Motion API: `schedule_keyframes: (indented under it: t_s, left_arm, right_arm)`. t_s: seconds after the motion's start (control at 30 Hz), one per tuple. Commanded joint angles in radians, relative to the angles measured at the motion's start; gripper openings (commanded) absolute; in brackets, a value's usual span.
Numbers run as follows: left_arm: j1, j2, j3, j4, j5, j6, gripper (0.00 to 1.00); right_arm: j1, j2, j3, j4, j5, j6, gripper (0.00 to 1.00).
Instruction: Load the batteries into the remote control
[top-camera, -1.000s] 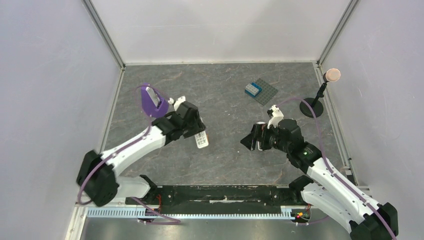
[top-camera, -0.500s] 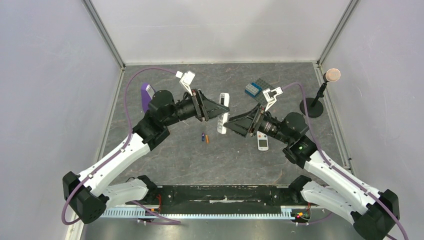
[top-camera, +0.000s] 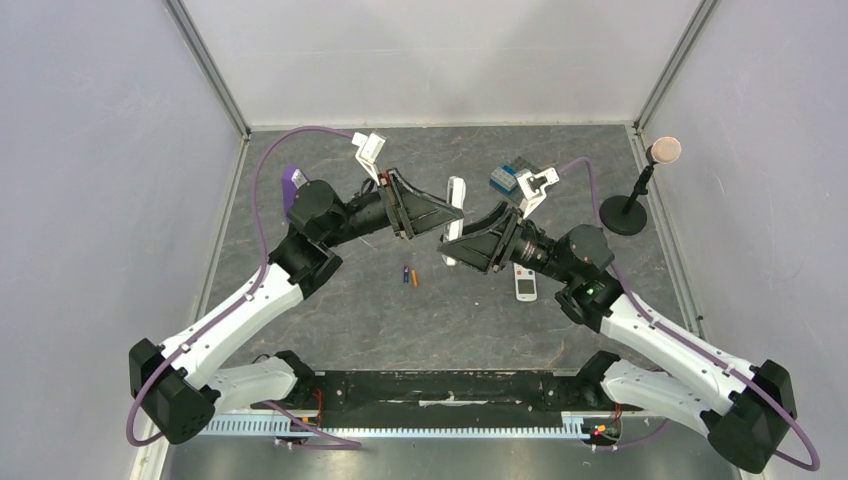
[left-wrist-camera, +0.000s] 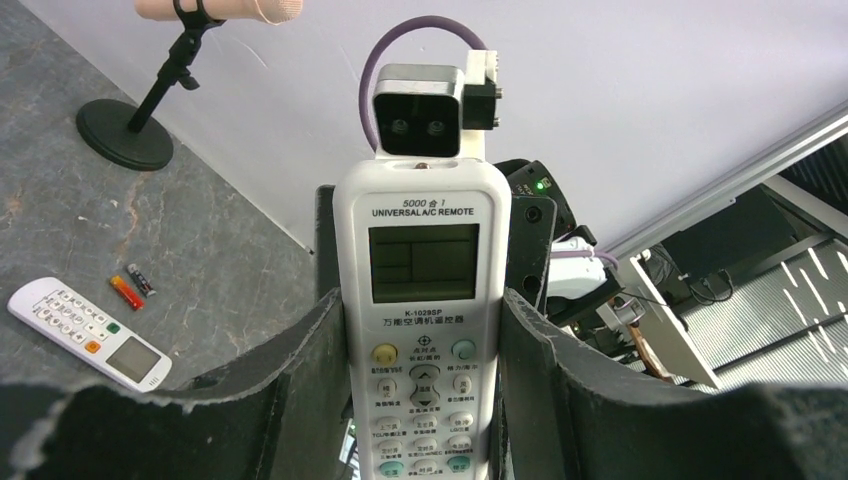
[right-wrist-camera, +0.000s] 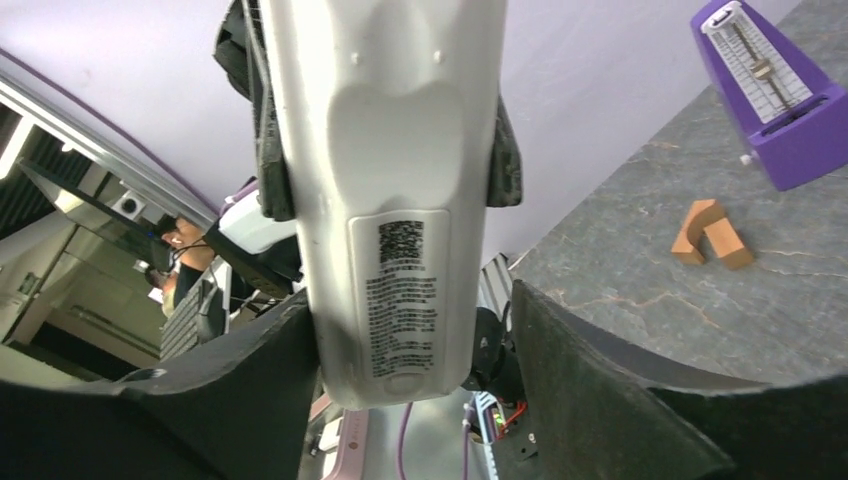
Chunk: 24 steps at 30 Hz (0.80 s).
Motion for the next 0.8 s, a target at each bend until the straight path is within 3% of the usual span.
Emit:
schedule_keyframes:
  t_s: [0.0, 0.07, 0.17, 0.3, 0.4, 0.53, 0.77]
  left_arm:
    - [-0.002, -0.021, 0.011, 0.057, 0.006, -0.034, 0.02]
    - [-0.003, -0.027, 0.008, 0.037, -0.009, -0.026, 0.04]
    - [-0.003, -0.035, 0.011, -0.012, -0.034, 0.001, 0.16]
    - [-0.004, -0.055, 0.021, -0.138, -0.104, 0.074, 0.52]
    - [-0.003, -0.083, 0.028, -0.258, -0.193, 0.151, 0.66]
    - [-0.004, -0.097, 0.044, -0.406, -0.271, 0.253, 0.69]
    - [-0.004, -0.066, 0.044, -0.511, -0.325, 0.299, 0.7]
  right_arm:
    - [0.012, -0.01, -0.007, 0.081, 0.025, -0.006, 0.63]
    - [0.018, -0.007, -0.006, 0.084, 0.025, -0.019, 0.53]
    - [0.025, -0.001, 0.012, 0.025, 0.041, -0.076, 0.41]
    - [0.039, 0.012, 0.058, -0.132, 0.09, -0.219, 0.35]
    - [0.055, 0.023, 0.101, -0.268, 0.148, -0.377, 0.34]
    - [0.079, 0.058, 0.161, -0.431, 0.21, -0.585, 0.32]
    - [0.133, 0.113, 0.208, -0.578, 0.291, -0.811, 0.28]
